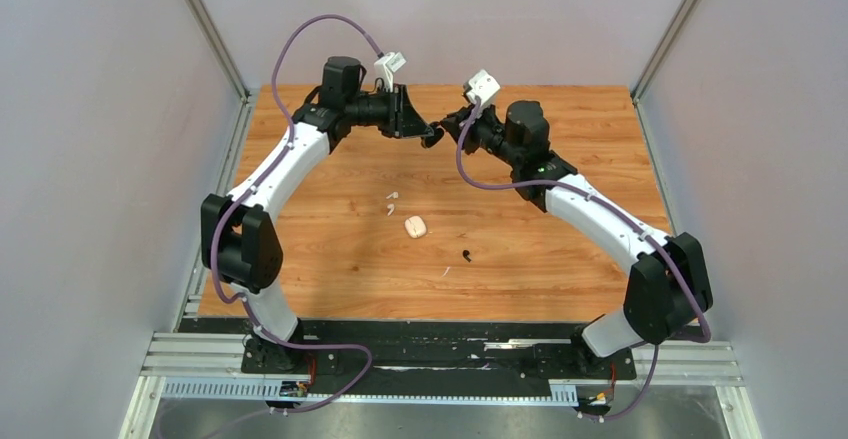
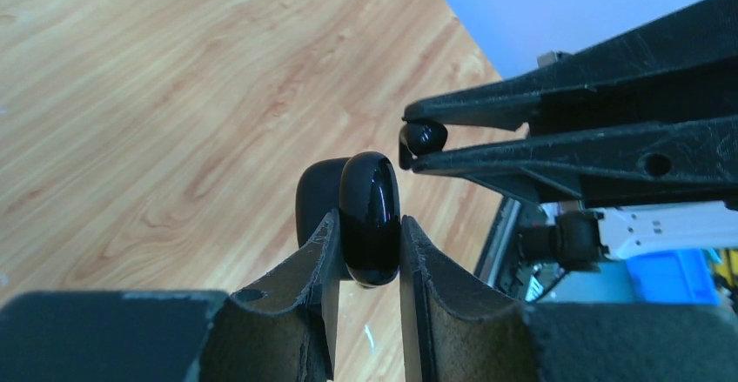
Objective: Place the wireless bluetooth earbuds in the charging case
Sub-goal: Place the earbud in the charging case.
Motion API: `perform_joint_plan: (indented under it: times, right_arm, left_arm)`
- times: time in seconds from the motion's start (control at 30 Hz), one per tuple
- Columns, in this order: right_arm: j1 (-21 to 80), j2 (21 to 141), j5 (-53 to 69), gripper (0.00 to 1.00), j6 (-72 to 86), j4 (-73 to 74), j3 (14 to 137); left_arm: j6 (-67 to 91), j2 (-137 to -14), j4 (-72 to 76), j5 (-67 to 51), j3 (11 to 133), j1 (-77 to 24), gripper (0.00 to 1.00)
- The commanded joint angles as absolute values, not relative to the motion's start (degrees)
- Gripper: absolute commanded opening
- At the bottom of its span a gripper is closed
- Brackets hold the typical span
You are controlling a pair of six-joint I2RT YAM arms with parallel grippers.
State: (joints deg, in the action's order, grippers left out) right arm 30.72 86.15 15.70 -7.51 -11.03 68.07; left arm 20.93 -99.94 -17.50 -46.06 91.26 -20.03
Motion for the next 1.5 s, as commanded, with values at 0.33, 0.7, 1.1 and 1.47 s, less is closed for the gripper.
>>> perform_joint_plan:
  times: [0.33, 0.7, 1.1, 1.47]
  right_arm:
    - [34.4, 82.1, 11.1, 0.0, -16.4, -28.7, 62.8]
    - [34.4, 83.1, 11.1, 0.0, -18.5, -29.9, 61.6]
    - [34.6, 84.2, 12.6, 0.0, -24.3, -33.4, 60.7]
    - [34.6, 85.1, 13.9, 0.0, -27.3, -34.9, 59.2]
  left_arm:
    - [41.2, -106.5, -1.6, -66.5, 95.6, -15.8, 0.0]
    - [47.2, -107.3, 5.7, -69.6, 94.1, -15.5, 0.0]
    - [49.6, -107.3, 8.0, -70.8, 93.2, -15.5, 0.0]
    - [50.8, -107.3, 10.2, -71.9, 92.8, -15.6, 0.0]
